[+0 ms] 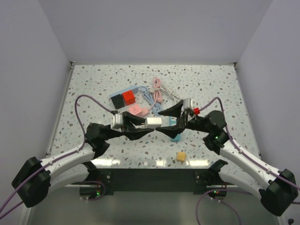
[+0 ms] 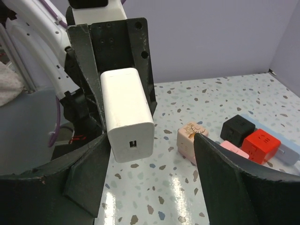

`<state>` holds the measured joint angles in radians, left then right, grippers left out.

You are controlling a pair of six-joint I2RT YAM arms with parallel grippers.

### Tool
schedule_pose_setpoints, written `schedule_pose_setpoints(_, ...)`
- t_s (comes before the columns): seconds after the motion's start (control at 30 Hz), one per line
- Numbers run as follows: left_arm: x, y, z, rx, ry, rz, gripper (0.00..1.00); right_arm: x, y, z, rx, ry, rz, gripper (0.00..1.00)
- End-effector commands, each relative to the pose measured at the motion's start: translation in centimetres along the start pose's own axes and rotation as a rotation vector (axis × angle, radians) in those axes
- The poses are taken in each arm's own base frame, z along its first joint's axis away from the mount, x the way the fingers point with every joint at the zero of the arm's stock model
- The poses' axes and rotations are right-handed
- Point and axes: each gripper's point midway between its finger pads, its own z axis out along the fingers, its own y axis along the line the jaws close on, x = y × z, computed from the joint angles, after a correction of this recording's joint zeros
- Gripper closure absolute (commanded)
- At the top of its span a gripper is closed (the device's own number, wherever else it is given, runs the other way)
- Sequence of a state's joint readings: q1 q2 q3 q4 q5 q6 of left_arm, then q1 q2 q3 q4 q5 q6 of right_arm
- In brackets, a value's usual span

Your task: Insert the plug

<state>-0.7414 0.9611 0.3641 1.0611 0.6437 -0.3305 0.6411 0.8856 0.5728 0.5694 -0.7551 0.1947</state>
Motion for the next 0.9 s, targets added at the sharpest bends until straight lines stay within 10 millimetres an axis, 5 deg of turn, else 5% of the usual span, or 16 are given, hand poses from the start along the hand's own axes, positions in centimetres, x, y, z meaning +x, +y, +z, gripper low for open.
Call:
schedule_pose_setpoints(0.0,-2.9,-1.0,0.6,0.059,-0.097,0.061,1.00,-1.6,1.0,-0.1,-0.047,-0.062,-0.039,0.27)
schedule_pose_setpoints(0.33,-2.9,-1.3,0.9,0.097,-0.110,0.053,1.00,-2.8,2.8,0.0,-0.147,-0.117,-0.036,0.39)
schedule_pose_setpoints(0.67,-3.5,-1.4,1.3,0.104,-0.133,0.071,1.00,-2.0,4.0,0.8,-0.217,-0.090,-0.016,0.53)
schedule_pose_setpoints(0.77,-3.5,-1.3,1.7,0.107,-0.133,0.072,1.00,-1.9,4.3,1.0,-0.241,-0.088,-0.018,0.69)
schedule_pose_setpoints(0.8,-3.1,-1.1,1.9,0.103,-0.125,0.064,1.00,-2.0,4.5,1.0,-0.247,-0.089,-0.020,0.78)
schedule_pose_setpoints(0.83,-3.1,-1.0,2.0,0.100,-0.127,0.064,1.00,-2.0,4.3,1.1,-0.241,-0.094,-0.018,0.99)
schedule_pose_setpoints(0.87,-3.0,-0.9,2.1,0.092,-0.124,0.056,1.00,-2.2,4.3,1.1,-0.232,-0.115,-0.020,1.00)
